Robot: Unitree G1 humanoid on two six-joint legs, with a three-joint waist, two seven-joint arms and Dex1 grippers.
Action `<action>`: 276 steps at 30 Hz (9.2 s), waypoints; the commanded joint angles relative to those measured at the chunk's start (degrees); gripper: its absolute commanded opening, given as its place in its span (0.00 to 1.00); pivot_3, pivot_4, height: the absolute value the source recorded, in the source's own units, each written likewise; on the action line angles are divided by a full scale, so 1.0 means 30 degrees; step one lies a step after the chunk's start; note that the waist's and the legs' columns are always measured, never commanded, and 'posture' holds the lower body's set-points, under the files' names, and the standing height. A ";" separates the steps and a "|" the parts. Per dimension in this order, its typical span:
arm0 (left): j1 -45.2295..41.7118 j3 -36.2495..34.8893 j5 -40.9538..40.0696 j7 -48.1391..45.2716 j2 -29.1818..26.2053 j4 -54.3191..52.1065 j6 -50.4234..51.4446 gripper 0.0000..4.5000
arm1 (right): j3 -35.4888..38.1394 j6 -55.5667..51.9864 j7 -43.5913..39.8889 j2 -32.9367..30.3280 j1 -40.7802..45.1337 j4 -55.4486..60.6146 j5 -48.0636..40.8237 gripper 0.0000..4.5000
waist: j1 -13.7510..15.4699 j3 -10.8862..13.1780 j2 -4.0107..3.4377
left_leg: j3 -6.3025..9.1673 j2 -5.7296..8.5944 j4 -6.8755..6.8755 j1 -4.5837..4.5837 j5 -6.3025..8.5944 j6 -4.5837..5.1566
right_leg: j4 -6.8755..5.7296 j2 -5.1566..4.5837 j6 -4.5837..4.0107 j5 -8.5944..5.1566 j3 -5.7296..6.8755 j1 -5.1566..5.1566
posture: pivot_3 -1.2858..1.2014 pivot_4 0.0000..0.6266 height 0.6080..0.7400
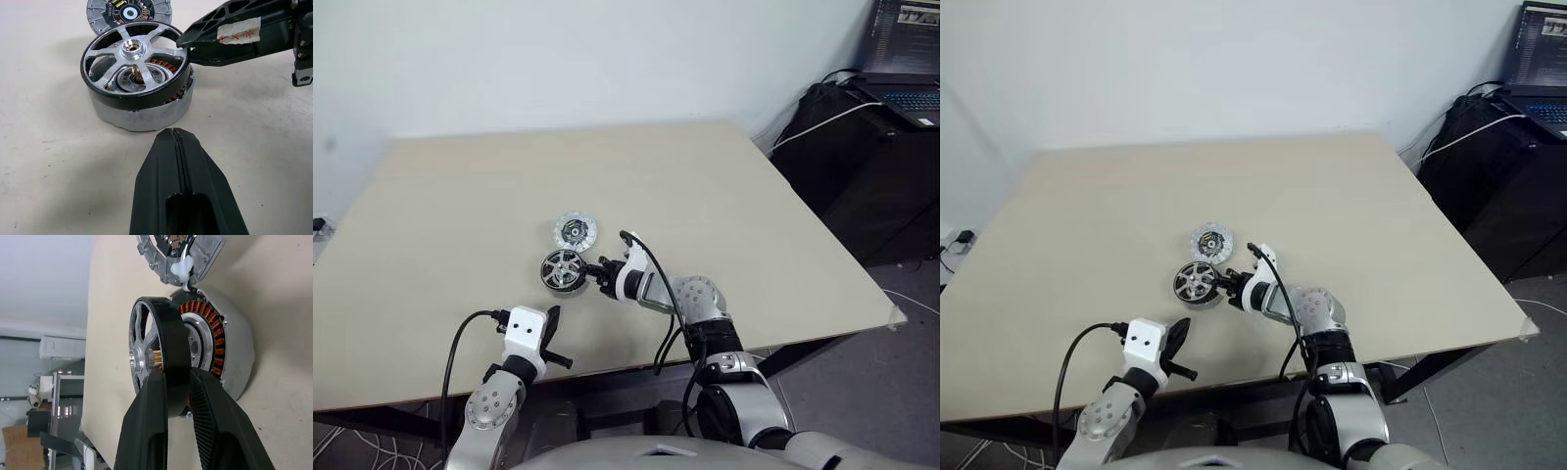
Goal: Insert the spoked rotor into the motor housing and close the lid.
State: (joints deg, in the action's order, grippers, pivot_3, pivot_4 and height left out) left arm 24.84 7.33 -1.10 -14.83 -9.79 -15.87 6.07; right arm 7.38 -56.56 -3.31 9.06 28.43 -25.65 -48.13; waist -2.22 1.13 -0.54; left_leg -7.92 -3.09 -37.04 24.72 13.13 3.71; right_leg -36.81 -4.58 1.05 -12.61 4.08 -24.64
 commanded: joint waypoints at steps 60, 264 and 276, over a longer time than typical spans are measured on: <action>-0.0428 0.0094 0.0049 0.0117 0.0048 -0.0406 -0.0260 0.00 | -1.0001 1.1285 -0.4884 -0.0207 0.1395 -0.2638 1.5340 0.01 | -0.0017 -0.0001 0.0017 | -0.0016 -0.0005 -0.0004 -0.0004 0.0000 -0.0004 | -0.0009 0.0003 -0.0007 -0.0001 -0.0004 -0.0004 | 0.52 0.00 1.00; 0.0696 0.0983 -0.1171 -0.4135 -0.4194 -0.3839 0.1098 0.00 | -1.6317 1.0545 -1.8231 -1.2618 -0.0786 1.1204 1.9355 0.57 | 0.0519 -0.0014 0.0064 | -0.0006 -0.0018 -0.0253 -0.0004 0.0030 0.0053 | -0.0057 -0.0323 0.0198 0.0023 0.0485 0.0074 | 0.52 0.00 1.00; 0.0331 0.1411 -0.1033 -0.3995 -0.3779 -0.3129 0.0707 0.00 | -1.7122 1.0701 -1.8906 -1.2411 -0.0594 1.0127 2.0699 0.29 | 0.0514 -0.0009 0.0049 | -0.0006 -0.0023 -0.0247 -0.0005 0.0031 0.0052 | -0.0061 -0.0327 0.0199 0.0023 0.0488 0.0070 | 0.52 0.00 1.00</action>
State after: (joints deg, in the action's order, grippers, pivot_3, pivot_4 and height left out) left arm 26.56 11.37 -4.49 -27.18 -21.52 -24.70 9.60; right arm -43.67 -25.18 -60.04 -28.38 25.69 5.46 12.69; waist -0.68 1.10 -0.39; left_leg -7.93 -3.16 -37.78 24.71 13.23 3.87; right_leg -36.99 -5.56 1.65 -12.55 5.54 -24.43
